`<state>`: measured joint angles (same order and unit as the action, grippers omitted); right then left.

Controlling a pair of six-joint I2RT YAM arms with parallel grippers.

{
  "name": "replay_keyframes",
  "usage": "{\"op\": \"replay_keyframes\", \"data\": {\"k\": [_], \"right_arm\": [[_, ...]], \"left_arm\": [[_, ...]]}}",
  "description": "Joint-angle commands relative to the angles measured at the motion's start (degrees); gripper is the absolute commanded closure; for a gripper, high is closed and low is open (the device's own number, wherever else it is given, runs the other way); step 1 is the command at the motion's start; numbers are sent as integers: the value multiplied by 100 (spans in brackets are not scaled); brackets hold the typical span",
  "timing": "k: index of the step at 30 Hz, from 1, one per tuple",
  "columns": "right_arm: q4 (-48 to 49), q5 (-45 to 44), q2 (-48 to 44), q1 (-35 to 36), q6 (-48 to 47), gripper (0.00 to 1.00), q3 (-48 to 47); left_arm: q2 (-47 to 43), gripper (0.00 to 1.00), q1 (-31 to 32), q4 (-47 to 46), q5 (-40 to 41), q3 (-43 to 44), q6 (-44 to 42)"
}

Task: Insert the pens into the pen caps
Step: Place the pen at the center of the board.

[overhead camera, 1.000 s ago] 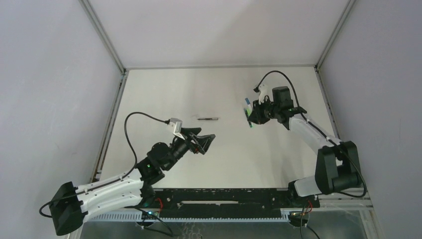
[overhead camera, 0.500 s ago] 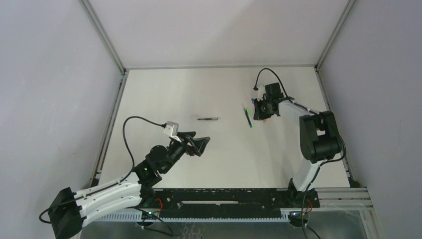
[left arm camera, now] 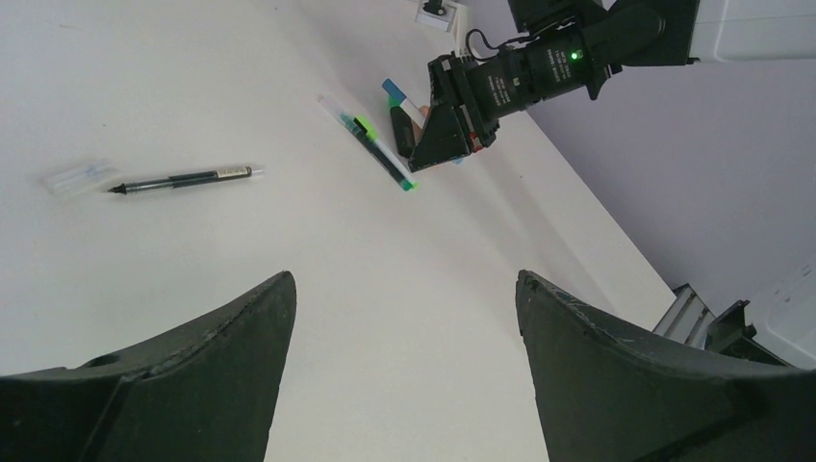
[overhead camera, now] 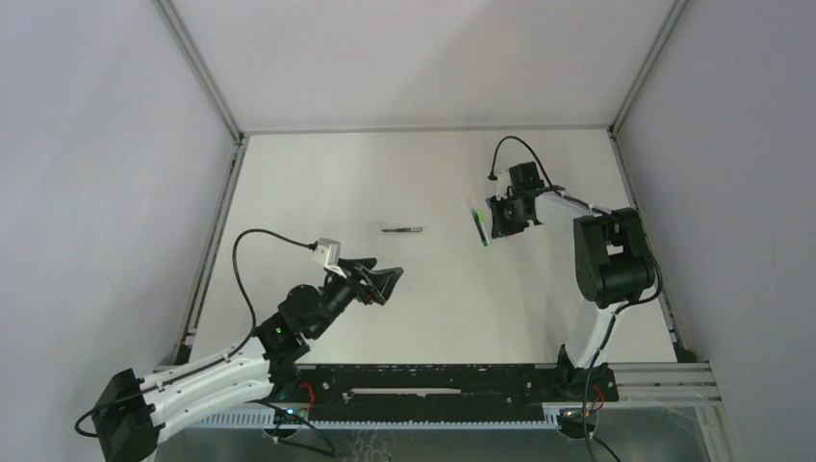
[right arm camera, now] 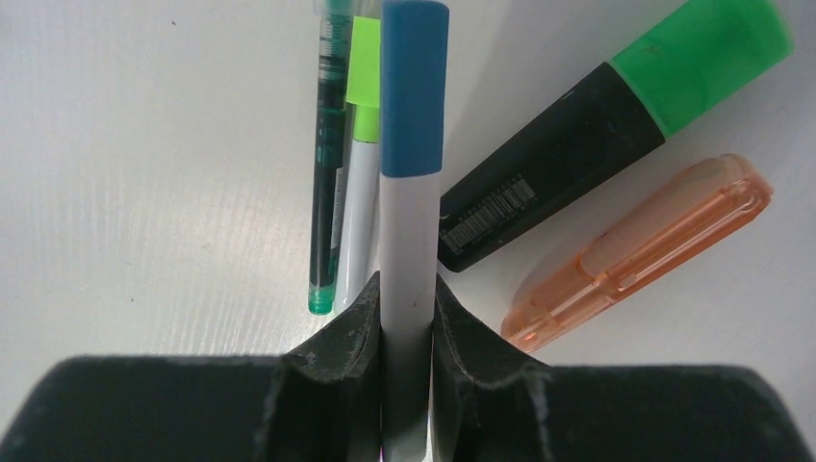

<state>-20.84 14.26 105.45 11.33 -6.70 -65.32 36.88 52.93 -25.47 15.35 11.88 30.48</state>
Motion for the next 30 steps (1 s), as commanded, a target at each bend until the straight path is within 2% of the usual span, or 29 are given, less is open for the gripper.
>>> {"op": "replay_keyframes", "data": {"k": [1,11,16,19,21,24,25,26,28,30], "right_arm": [[-92,64,55,-2,-76,74,-174],[-177,81,-90,-28,-140,69,-172],[-323,540,-520,-116,-339,62,-174],[-531,994,-832,-162,-750,58,-174],[-724,1339,-1045,-195,-1081,57,-197],[-941,1820,-1364,-265,-1311,56,-240],[-979,1961,-1480,-283,-1351,56,-237],[-1029,2060,-1613,-296,-1378,55,-239],[-1067,2276,-1745,-320,-1415,54,-242],[-1103,2412,-1891,-331,-1414,53,-242]], "left_arm": [[142,13,-44,-4,-110,109,212],[257,16,-187,295,-287,380,397],[654,17,-735,563,-998,748,515],[1073,21,-1166,492,-1460,956,818],[1387,25,-1372,428,-1491,1091,1117],[1941,31,-1443,872,-897,1481,1784],[2139,36,-1450,1159,-626,1691,2044],[2398,47,-1452,1619,-231,1990,2293],[2744,60,-1452,2179,298,2387,2775],[3219,63,-1452,3124,805,2951,3292]]}}
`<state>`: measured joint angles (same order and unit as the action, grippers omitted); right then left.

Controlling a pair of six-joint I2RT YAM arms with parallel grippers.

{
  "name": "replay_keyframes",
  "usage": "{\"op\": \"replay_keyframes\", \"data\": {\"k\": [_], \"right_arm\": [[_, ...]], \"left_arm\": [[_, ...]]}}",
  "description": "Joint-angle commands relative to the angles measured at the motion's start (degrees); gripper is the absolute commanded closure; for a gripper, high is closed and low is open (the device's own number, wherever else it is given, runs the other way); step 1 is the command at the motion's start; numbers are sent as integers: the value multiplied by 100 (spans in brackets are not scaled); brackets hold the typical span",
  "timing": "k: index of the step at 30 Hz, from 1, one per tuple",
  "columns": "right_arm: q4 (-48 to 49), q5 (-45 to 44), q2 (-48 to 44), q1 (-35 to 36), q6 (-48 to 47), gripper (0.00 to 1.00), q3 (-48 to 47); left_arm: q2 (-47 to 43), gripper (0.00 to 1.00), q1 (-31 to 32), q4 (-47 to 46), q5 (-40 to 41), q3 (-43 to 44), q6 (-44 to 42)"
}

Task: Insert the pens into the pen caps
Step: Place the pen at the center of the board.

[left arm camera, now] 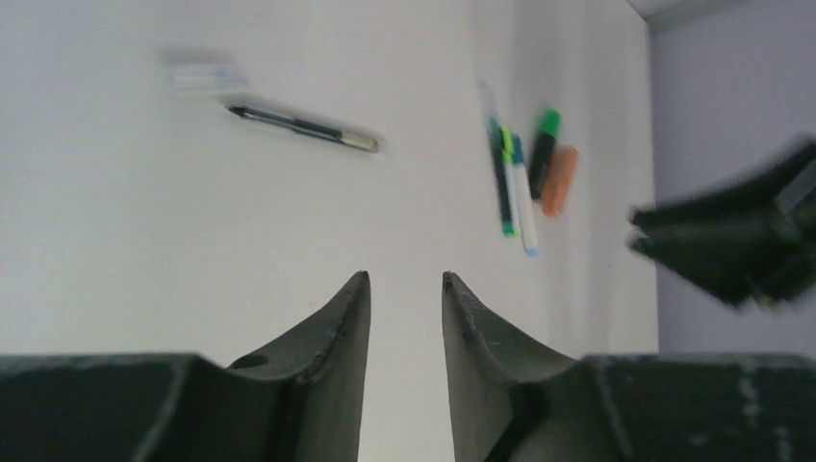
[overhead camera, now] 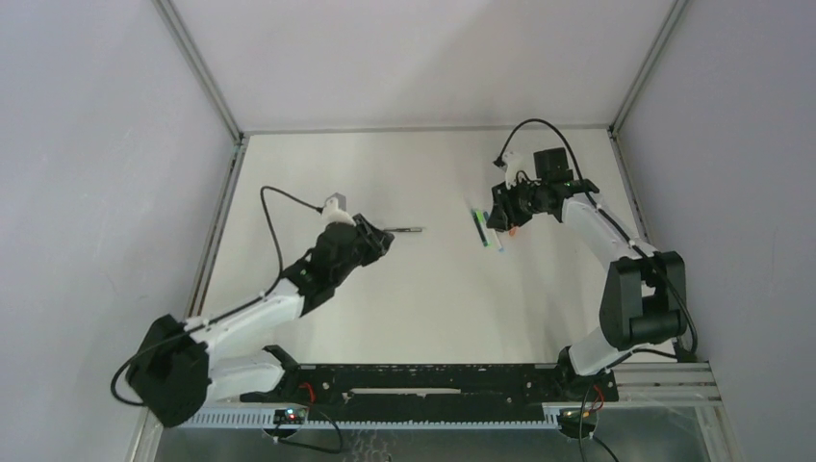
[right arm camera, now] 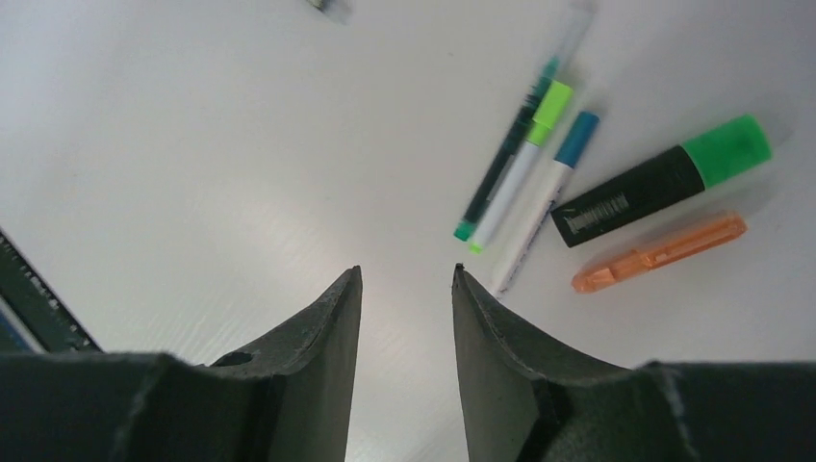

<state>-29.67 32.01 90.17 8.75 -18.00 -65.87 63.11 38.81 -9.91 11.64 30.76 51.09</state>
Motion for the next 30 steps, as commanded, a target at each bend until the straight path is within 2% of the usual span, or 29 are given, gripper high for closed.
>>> {"op": "replay_keyframes", "data": {"k": [1,3,7,10,13,20,24,30], "right_arm": [[-227,685,-406,-82,-283,52,-183],[-235,775,-480,-93,-276,52,-181],[-232,928,-584,-102,-231,51,-186],[-240,1018,-635,-102,-222,51,-182],[-242,1091,-671,-101,-219,51,-177],[-244,1202,-737,-111,-205,51,-156],[-243,1278,-755,-111,-202,50,-155],[-259,1364,-754,-117,-202,50,-150]], "left_arm": [[858,63,-40,2043,1380,1376,1478],[1646,62,-40,3007,1601,2179,1965],[2961,51,-41,4412,1522,3853,2454],[3749,44,-33,4937,1347,4707,2583],[4297,43,-50,5261,1312,5296,2761],[5058,45,-157,5512,1154,6076,2933],[5360,48,-190,5509,1030,6143,3045],[5622,48,-276,5526,940,6191,3115]]}}
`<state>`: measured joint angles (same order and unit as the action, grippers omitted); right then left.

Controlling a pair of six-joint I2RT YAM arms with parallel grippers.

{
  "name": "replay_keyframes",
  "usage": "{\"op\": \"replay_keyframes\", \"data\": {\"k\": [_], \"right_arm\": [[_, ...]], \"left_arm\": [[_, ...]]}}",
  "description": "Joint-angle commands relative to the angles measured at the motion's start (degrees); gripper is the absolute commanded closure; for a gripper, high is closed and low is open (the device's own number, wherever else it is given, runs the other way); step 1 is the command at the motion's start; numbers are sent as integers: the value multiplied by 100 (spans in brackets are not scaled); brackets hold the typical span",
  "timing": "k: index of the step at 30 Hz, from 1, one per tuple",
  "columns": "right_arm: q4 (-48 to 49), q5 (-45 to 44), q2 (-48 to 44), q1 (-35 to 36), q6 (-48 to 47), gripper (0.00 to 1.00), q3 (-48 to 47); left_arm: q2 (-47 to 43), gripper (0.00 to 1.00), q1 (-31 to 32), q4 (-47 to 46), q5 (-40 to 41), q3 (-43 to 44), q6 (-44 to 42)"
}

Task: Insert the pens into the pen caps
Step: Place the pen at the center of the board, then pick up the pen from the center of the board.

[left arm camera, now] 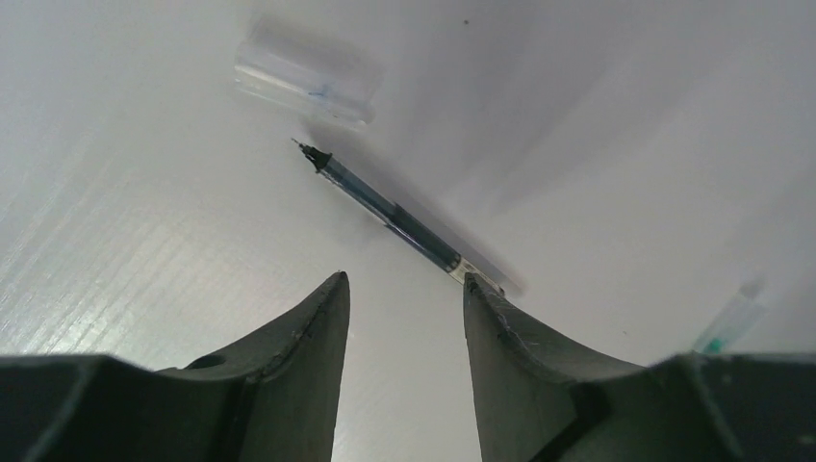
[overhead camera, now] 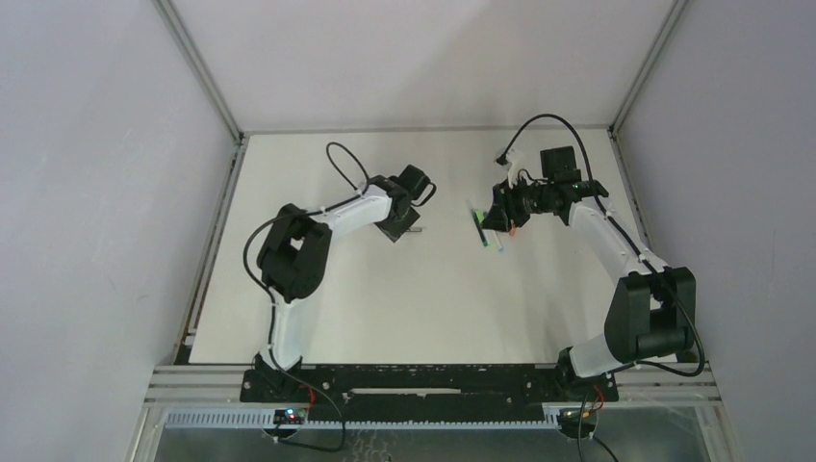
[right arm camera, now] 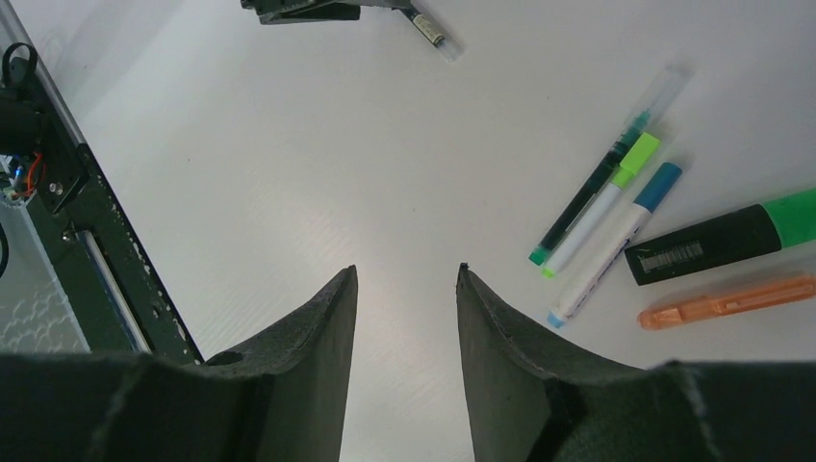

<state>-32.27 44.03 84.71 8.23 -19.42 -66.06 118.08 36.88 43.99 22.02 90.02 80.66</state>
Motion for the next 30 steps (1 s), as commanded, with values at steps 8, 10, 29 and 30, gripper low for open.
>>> {"op": "replay_keyframes", "data": {"k": [8,10,29,30], "right_arm": [[3,218,-159,-57,-70,50,-117],[2,228,-141,-50,-64,50,-117],[-24,262,-129,-14,-99,49,-118],[-18,264,-134,-17,-109,49,-117]], "left_arm": [[306,47,-151,233,-257,385,143],[326,46,-165,234,-284,398,158],[756,45,-254,739,-686,730,80],[773,45,-252,795,-705,754,53]]}}
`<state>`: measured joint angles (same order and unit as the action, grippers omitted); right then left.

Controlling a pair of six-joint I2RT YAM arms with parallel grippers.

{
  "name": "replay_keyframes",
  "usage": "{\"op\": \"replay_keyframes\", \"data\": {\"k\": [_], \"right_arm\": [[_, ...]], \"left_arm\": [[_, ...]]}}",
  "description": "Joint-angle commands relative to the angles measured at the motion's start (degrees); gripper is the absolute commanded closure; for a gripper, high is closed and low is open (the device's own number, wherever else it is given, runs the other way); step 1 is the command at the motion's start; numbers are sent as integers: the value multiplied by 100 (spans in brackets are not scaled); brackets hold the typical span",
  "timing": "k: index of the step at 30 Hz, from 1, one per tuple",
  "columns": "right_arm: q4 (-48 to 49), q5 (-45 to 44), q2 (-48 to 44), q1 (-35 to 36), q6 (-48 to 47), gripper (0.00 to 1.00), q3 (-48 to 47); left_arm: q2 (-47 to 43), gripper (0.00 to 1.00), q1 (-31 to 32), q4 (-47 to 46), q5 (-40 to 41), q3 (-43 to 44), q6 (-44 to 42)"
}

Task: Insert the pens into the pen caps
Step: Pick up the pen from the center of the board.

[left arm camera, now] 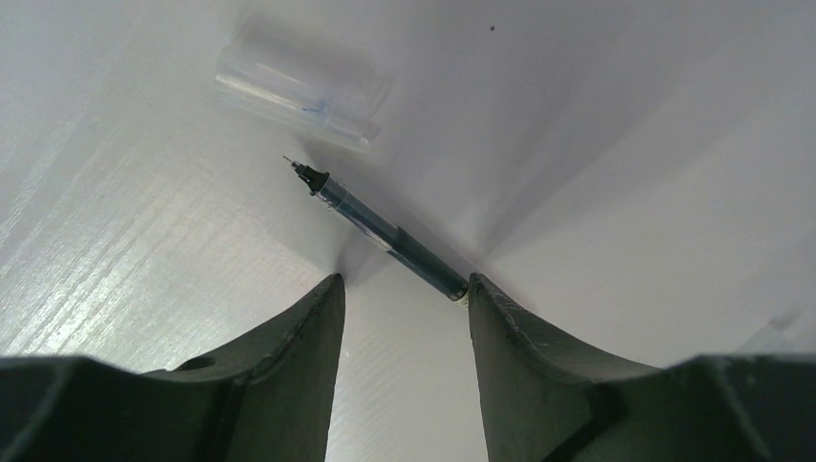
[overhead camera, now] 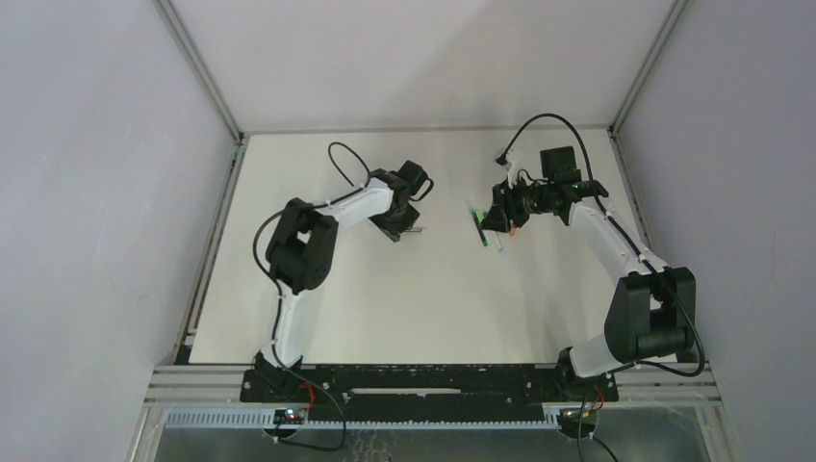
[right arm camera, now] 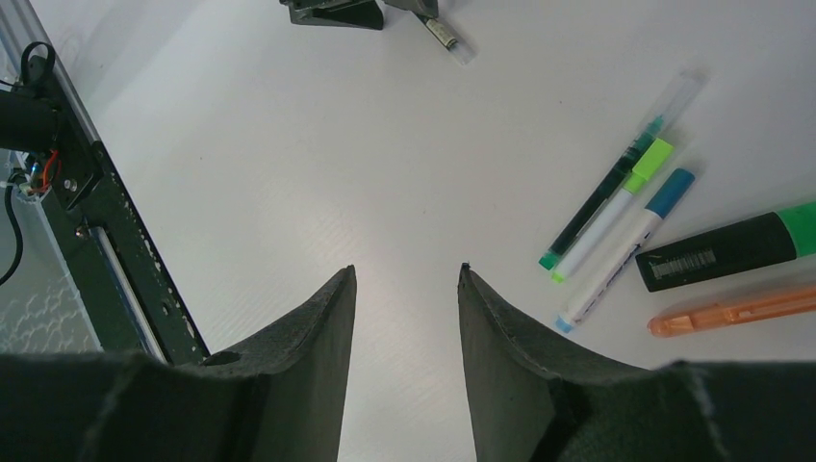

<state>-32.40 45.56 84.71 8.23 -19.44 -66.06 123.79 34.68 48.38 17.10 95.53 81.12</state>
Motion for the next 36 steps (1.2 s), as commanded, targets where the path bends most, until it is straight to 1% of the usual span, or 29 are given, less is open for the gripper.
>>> {"op": "replay_keyframes", "data": {"k": [1,5,17,19,21,23,30,32,36], "right_arm": [[-11,111,-138,-15,-111,49,-117],[-11,141,-168,-14,-106,49,-120],[-8,201,-236,-14,-104,49,-118],[-11,211,-244,-14,-97,49,-118],[-18,216,-259,-15,-94,49,-117],[-19,229,-262,-14,-95,49,-118],[-23,277,-270,-19,-83,49,-120],[-20,286,-275,-14,-85,49,-117],[-20,295,-277,-14,-85,49,-117]], "left_arm": [[220,45,-31,391,-230,223,-40],[227,50,-32,519,-286,170,-184],[-123,51,52,540,-316,-476,-502],[-192,55,82,525,-331,-615,-583],[-282,65,100,444,-357,-816,-701],[-400,69,117,355,-318,-1071,-790],[-966,69,207,-226,-230,-2325,-1271],[-1105,74,310,-458,-381,-2735,-1424],[-1336,88,634,-820,-656,-3474,-1674]]}}
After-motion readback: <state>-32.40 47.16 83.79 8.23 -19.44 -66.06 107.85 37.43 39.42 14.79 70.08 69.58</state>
